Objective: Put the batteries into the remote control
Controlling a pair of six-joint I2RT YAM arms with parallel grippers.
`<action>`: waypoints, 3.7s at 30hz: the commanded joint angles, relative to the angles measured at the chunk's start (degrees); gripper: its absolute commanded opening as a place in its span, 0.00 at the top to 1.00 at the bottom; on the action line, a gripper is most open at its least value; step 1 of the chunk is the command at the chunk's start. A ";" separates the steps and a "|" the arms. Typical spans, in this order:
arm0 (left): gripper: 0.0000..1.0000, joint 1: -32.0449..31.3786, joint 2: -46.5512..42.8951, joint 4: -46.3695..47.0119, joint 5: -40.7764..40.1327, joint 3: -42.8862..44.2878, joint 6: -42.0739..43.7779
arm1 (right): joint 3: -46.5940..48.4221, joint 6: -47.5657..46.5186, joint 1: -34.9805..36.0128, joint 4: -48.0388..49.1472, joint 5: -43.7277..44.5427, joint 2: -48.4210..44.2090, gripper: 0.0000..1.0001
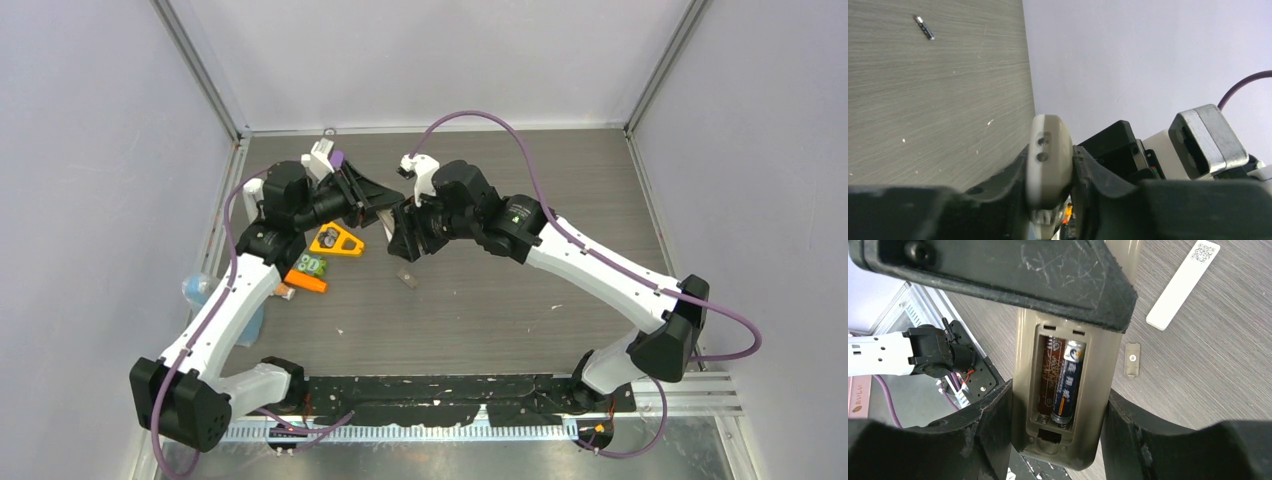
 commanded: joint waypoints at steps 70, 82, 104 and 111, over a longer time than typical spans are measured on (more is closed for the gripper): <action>1.00 6.02 -0.96 24.21 7.63 -12.84 9.58 | -13.72 -1.84 -27.17 3.50 17.24 9.99 0.33; 1.00 6.39 1.76 22.53 9.81 -10.52 11.80 | 3.62 -10.26 -30.73 -0.29 16.68 32.14 0.39; 1.00 9.71 4.07 22.13 11.38 -8.26 11.97 | 0.34 -9.46 -32.88 0.86 -0.65 34.10 0.71; 1.00 9.71 3.61 23.14 11.34 -9.66 11.34 | -0.84 -10.17 -32.30 -1.02 -2.86 33.45 0.71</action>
